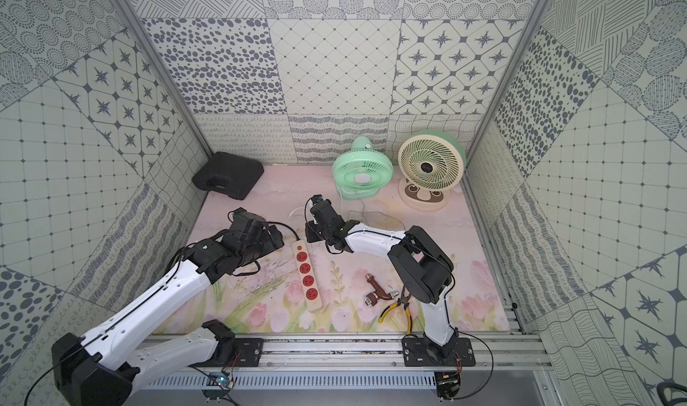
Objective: Unplug the desk fan from the power strip
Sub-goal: Place the plug at the center of the board.
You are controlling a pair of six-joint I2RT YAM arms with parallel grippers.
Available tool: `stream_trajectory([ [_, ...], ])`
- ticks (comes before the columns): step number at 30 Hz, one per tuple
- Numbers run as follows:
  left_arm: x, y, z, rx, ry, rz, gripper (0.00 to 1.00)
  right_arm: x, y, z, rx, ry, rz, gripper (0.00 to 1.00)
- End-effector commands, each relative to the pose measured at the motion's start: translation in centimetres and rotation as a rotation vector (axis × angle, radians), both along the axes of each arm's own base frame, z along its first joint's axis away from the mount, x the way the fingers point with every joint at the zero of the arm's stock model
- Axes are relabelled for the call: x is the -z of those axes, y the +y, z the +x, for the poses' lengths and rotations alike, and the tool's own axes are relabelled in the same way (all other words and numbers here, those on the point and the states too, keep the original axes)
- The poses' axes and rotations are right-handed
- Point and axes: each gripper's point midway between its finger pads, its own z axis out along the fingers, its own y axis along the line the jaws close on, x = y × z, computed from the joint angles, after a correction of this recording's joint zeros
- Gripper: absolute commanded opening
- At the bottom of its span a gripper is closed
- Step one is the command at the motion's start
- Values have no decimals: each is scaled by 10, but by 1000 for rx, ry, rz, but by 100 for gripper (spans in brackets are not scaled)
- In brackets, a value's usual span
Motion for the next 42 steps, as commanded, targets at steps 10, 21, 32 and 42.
stream_trajectory([
  [10, -1, -2, -6, 50, -58, -49, 98, 31, 5, 58, 50, 85, 7, 0],
  [21, -4, -2, -6, 62, -72, -48, 98, 48, 0, 76, 76, 125, -63, 12],
  [32, -6, -2, -4, 67, -78, -50, 98, 31, -13, 71, 78, 90, -123, 50],
  [42, -6, -3, 2, 63, -57, -50, 98, 5, -26, 52, 47, 45, -152, 68],
])
